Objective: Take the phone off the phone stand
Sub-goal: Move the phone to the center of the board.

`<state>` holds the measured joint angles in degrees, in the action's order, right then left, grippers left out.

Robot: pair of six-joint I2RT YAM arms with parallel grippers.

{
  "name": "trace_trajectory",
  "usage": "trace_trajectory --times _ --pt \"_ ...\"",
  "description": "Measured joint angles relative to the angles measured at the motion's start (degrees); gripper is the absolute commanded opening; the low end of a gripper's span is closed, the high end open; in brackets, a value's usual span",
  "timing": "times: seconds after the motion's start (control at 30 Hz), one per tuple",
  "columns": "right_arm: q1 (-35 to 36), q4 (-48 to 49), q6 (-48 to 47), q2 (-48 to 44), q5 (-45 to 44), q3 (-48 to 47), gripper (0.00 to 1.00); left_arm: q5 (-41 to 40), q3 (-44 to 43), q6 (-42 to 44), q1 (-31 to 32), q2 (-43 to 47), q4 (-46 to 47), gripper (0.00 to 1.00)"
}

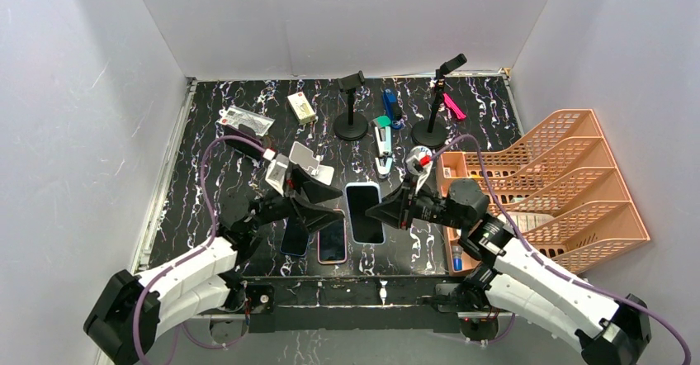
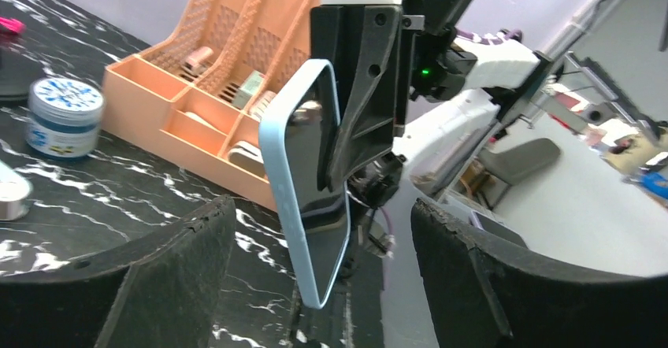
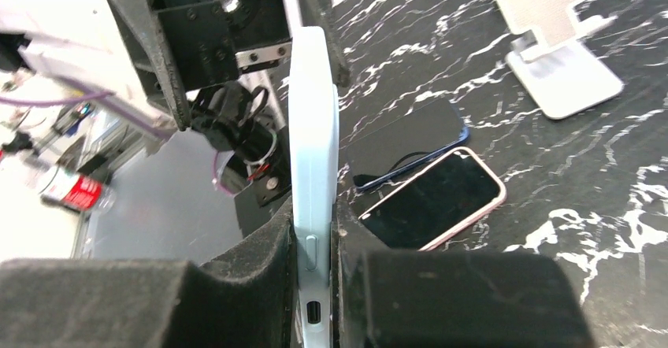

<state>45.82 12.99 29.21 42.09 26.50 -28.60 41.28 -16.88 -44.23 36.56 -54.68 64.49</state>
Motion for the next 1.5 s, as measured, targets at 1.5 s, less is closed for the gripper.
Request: trace_trajectory --times 1.5 --pt "-2.0 -0.9 16.8 16.9 -15.5 8.8 0.0 -40.5 -8.0 20.6 -0.1 10.2 -44.5 0.76"
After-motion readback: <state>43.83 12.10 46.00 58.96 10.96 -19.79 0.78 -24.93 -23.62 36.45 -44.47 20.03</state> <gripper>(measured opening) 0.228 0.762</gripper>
